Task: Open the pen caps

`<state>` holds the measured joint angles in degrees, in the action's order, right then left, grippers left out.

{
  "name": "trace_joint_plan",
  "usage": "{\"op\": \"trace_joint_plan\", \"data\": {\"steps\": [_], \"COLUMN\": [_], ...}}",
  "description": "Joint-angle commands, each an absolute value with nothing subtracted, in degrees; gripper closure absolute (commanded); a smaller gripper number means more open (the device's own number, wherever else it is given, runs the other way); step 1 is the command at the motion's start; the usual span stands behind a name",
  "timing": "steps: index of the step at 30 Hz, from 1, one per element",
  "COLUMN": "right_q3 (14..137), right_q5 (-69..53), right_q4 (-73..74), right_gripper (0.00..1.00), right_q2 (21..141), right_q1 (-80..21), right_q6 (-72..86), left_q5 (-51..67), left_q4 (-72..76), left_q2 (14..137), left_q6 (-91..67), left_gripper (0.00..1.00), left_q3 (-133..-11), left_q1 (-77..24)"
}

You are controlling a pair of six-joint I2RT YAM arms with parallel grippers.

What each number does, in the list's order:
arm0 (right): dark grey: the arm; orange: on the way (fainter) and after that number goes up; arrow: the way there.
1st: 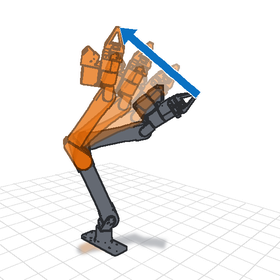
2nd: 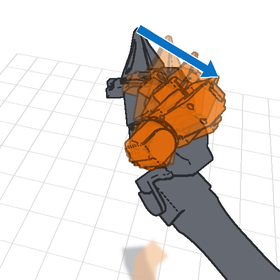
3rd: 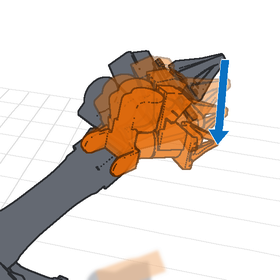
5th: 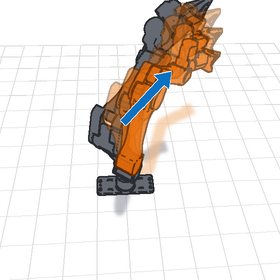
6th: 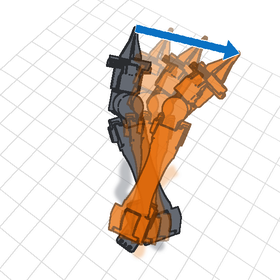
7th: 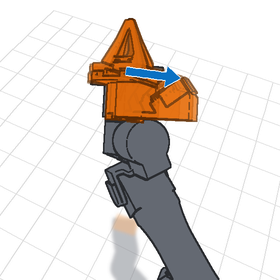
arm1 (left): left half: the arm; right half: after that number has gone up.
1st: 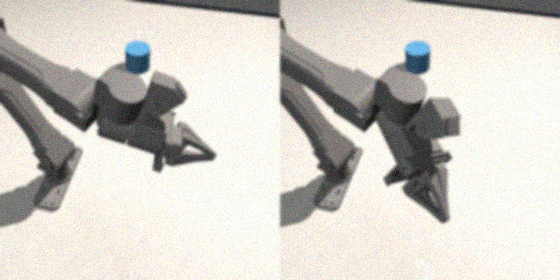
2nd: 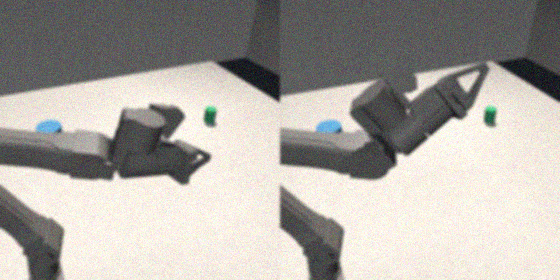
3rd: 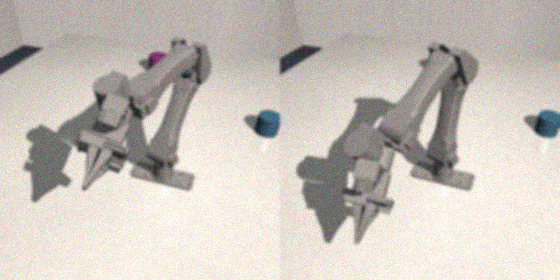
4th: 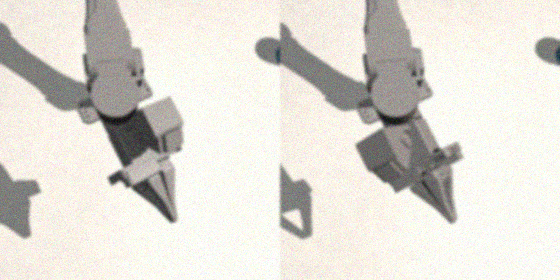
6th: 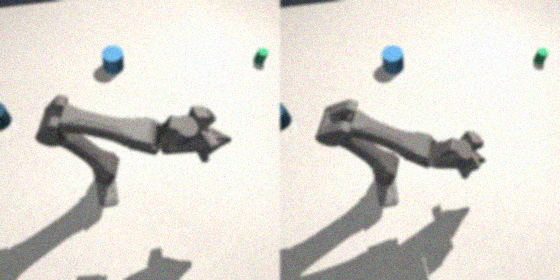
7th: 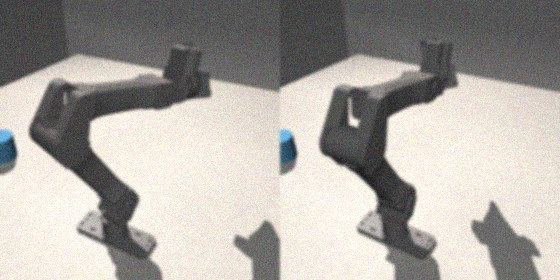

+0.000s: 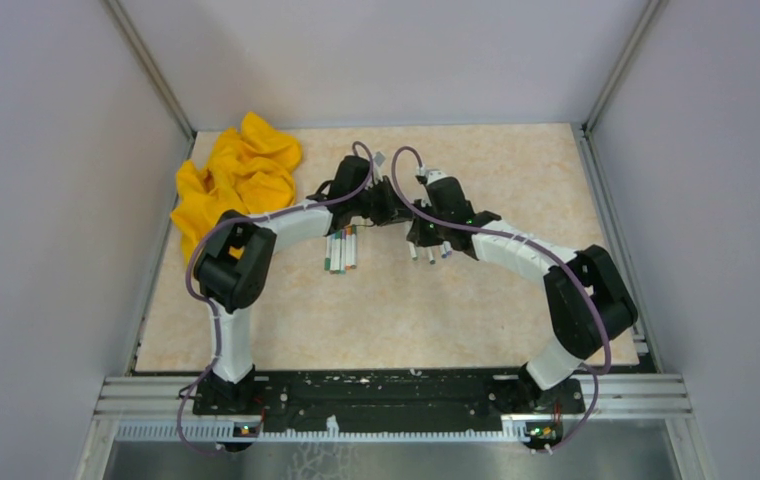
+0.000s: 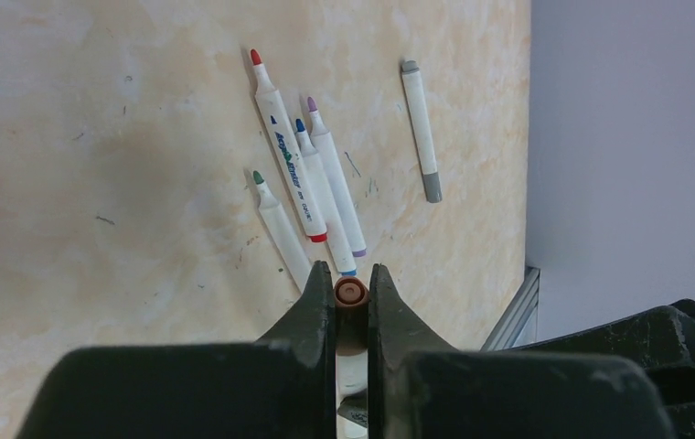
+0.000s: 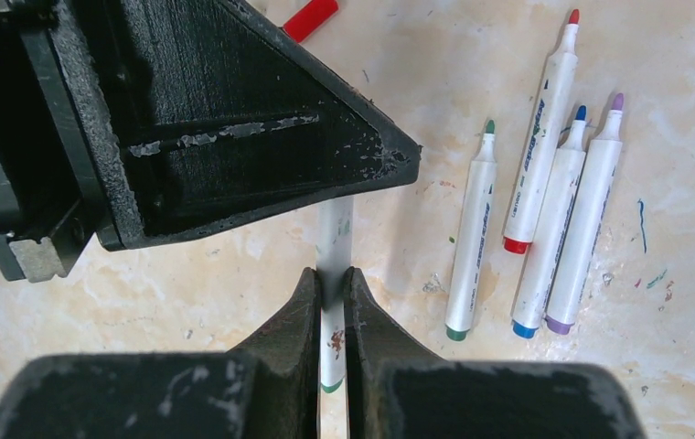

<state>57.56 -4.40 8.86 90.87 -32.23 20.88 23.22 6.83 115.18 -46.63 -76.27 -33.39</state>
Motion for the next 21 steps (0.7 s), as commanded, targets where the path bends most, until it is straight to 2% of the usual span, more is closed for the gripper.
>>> {"op": "trace_joint_plan", "data": {"steps": [1, 4, 7, 9, 21], "right_q3": [60.8, 60.8, 61.5, 62.2, 62.7], "right_q5": [-4.7, -5.1, -5.4, -5.4, -5.5], "right_q4": [6.2, 5.2, 4.8, 4.8, 2.4], "right_gripper": [1.0, 1.0, 0.87, 0.84, 0.83], "right_q2": [90.2, 90.2, 90.8, 91.6, 94.8], "right_q1": [-32.9, -32.8, -32.8, -32.9, -32.9], "right_q6": [20.8, 20.6, 20.4, 20.3, 20.1], "left_q5": [23.6, 24.6, 26.1, 26.7, 30.2], "left_q4": [7.5, 8.0, 8.4, 8.8, 11.4], "left_q2": [114.2, 114.1, 114.3, 114.2, 113.6], "left_q6": [-46.2, -46.5, -47.0, -47.3, -50.6], "left_gripper": [1.0, 1.0, 1.0, 1.0, 1.0], "left_q3": [-76.7, -76.6, -76.9, -76.9, -76.6], "left_q1": [-33.6, -33.6, -33.6, -33.5, -33.3]}}
